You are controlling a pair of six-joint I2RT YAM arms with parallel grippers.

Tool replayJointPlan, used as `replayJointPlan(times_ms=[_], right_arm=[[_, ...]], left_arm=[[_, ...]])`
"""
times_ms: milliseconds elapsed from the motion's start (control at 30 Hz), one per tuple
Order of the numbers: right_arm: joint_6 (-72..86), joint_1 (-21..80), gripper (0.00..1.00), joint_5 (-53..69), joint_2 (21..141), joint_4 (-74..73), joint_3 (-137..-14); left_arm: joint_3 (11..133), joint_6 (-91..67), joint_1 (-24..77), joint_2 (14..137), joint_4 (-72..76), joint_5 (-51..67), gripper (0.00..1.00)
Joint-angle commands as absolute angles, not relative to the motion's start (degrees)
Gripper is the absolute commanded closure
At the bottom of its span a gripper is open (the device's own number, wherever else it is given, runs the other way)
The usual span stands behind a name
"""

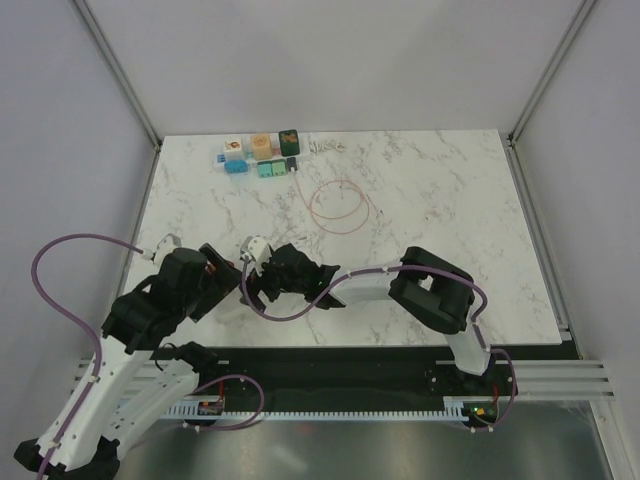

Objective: Pull the plug off the socket

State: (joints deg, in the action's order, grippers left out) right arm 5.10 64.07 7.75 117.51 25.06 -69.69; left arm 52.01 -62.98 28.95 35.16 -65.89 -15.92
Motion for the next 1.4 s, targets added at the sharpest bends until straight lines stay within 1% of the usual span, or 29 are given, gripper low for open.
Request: replayJointPlan(times_ms=[0, 33, 67, 167, 200, 233, 267, 333, 367, 433, 467, 567, 667, 900, 1000, 1033, 1100, 1133, 1167, 1233, 1367], right_arm=[[4.7, 64.2, 0.08, 5.8, 118.2, 24.3, -72.4], [4.7, 64.2, 0.11, 5.4, 118.1, 24.3, -72.4], [4.7, 64.2, 0.13, 5.0, 118.1, 24.3, -72.3], [4.7, 64.2, 0.26, 3.8, 117.7, 24.8, -71.9], [4.7, 64.1, 0.35, 3.7, 117.4, 24.9, -71.6], [4.7, 64.2, 0.39, 3.3, 116.9, 25.6, -71.4], [4.9, 64.0, 0.49, 3.1, 116.6, 25.9, -70.6], [5.3, 63.6, 0.58, 2.7, 115.8, 27.2, -69.8], [5.5, 63.5, 0.67, 2.6, 115.4, 27.7, -68.8], [6.9, 62.2, 0.75, 2.5, 114.4, 28.6, -67.8], [7.5, 61.5, 0.84, 2.5, 113.9, 28.8, -66.7], [10.5, 58.2, 0.96, 4.4, 111.5, 30.6, -63.3], [12.2, 54.9, 1.00, 5.7, 108.8, 32.9, -59.6], [12.2, 51.0, 1.00, 9.4, 106.3, 32.4, -57.2], [13.1, 50.2, 1.00, 11.8, 106.7, 32.8, -57.2], [13.3, 50.1, 1.00, 12.7, 106.8, 33.2, -57.1], [13.4, 50.0, 1.00, 13.2, 106.9, 33.2, -57.1], [13.4, 50.0, 1.00, 13.4, 106.8, 33.3, -57.2], [13.6, 49.9, 1.00, 13.7, 106.8, 33.4, -57.2], [14.0, 49.7, 1.00, 14.1, 107.0, 33.6, -57.3], [14.8, 49.1, 1.00, 15.6, 107.1, 34.2, -57.3]], left_arm=[[51.4, -61.6, 28.7, 35.3, -64.4, -15.7, 0.06], [51.2, -61.5, 28.7, 35.7, -64.2, -15.6, 0.11], [51.2, -61.5, 28.7, 35.7, -64.0, -15.5, 0.13], [50.5, -61.5, 28.7, 35.8, -63.6, -15.6, 0.15], [50.1, -61.6, 28.7, 35.9, -63.5, -15.7, 0.15], [49.8, -61.7, 28.7, 36.1, -63.5, -15.7, 0.15], [49.7, -61.8, 28.7, 36.2, -63.3, -15.7, 0.15], [49.0, -62.0, 28.7, 36.6, -63.0, -15.2, 0.15], [48.4, -62.1, 28.7, 37.2, -62.5, -15.0, 0.15], [47.9, -62.7, 28.7, 37.7, -62.1, -14.6, 0.15], [47.5, -62.9, 28.7, 38.2, -61.8, -14.5, 0.15], [46.2, -64.5, 28.7, 38.9, -61.3, -14.4, 0.15], [44.4, -67.0, 28.7, 39.6, -59.7, -14.6, 0.15], [39.4, -70.7, 28.5, 46.0, -52.6, -13.7, 0.16], [37.4, -70.5, 26.7, 49.6, -48.0, -12.6, 0.16], [36.8, -69.4, 24.5, 50.5, -46.6, -11.7, 0.18], [33.8, -66.3, 21.8, 50.8, -39.2, -8.4, 0.18], [32.8, -65.2, 18.5, 50.9, -37.1, -6.5, 0.18], [30.6, -61.9, 15.4, 50.6, -31.0, -1.8, 0.17], [28.3, -60.1, 14.3, 49.8, -24.8, 1.0, 0.16], [22.3, -59.5, 14.1, 47.0, -14.6, 1.3, 0.17]])
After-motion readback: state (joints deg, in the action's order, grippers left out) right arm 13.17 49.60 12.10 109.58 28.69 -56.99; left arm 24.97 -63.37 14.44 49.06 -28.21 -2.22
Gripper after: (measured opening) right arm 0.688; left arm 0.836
